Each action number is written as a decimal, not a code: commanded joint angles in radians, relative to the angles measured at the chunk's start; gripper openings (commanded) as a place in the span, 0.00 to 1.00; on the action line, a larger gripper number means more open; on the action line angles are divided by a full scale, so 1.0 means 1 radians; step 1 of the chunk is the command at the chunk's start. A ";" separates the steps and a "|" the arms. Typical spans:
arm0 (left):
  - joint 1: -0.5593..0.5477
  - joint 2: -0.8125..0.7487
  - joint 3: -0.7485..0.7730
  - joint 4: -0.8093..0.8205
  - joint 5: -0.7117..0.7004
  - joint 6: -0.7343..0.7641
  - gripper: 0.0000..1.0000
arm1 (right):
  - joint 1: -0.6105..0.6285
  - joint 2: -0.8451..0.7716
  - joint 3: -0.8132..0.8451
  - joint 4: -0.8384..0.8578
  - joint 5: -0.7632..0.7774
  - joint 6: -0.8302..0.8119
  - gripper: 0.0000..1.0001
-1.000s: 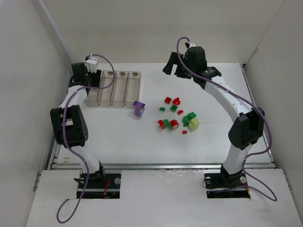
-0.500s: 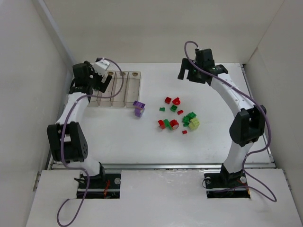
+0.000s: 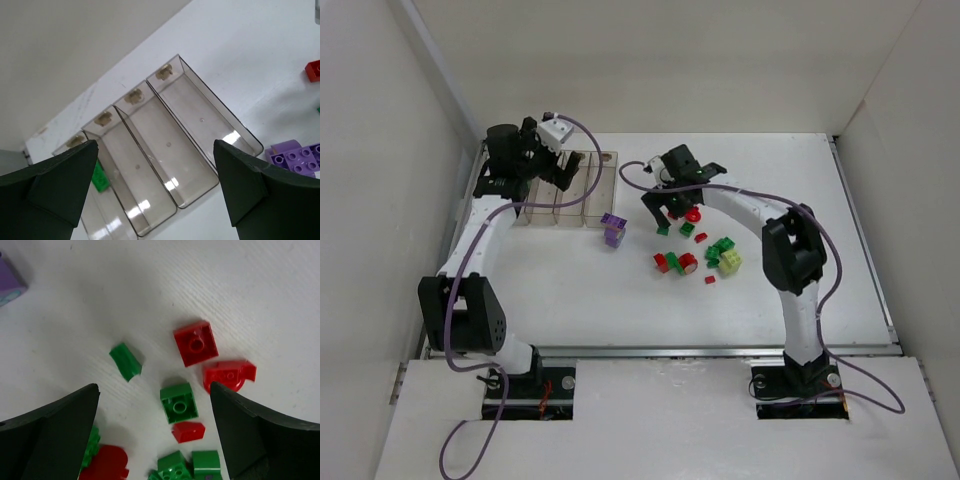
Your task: Sort the legos into containers by color
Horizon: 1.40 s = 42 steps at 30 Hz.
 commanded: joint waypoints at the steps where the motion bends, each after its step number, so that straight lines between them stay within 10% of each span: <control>1: -0.002 0.017 0.066 -0.071 -0.003 -0.077 1.00 | -0.035 0.049 0.094 0.037 -0.013 -0.108 0.96; 14: -0.002 -0.002 0.025 -0.043 -0.075 -0.086 1.00 | -0.035 0.236 0.241 0.052 0.011 -0.069 0.87; 22: -0.002 -0.011 0.025 -0.052 -0.075 -0.085 1.00 | -0.055 0.282 0.261 0.031 -0.009 -0.060 0.43; 32: -0.002 -0.011 0.016 -0.052 -0.046 -0.075 1.00 | -0.055 0.211 0.228 0.000 -0.020 -0.060 0.53; 38: -0.002 -0.020 0.007 -0.052 -0.037 -0.075 1.00 | -0.055 0.202 0.240 -0.011 -0.019 -0.010 0.00; 42: -0.002 -0.029 -0.013 -0.052 -0.046 -0.063 1.00 | -0.064 0.191 0.315 -0.001 -0.030 0.059 0.00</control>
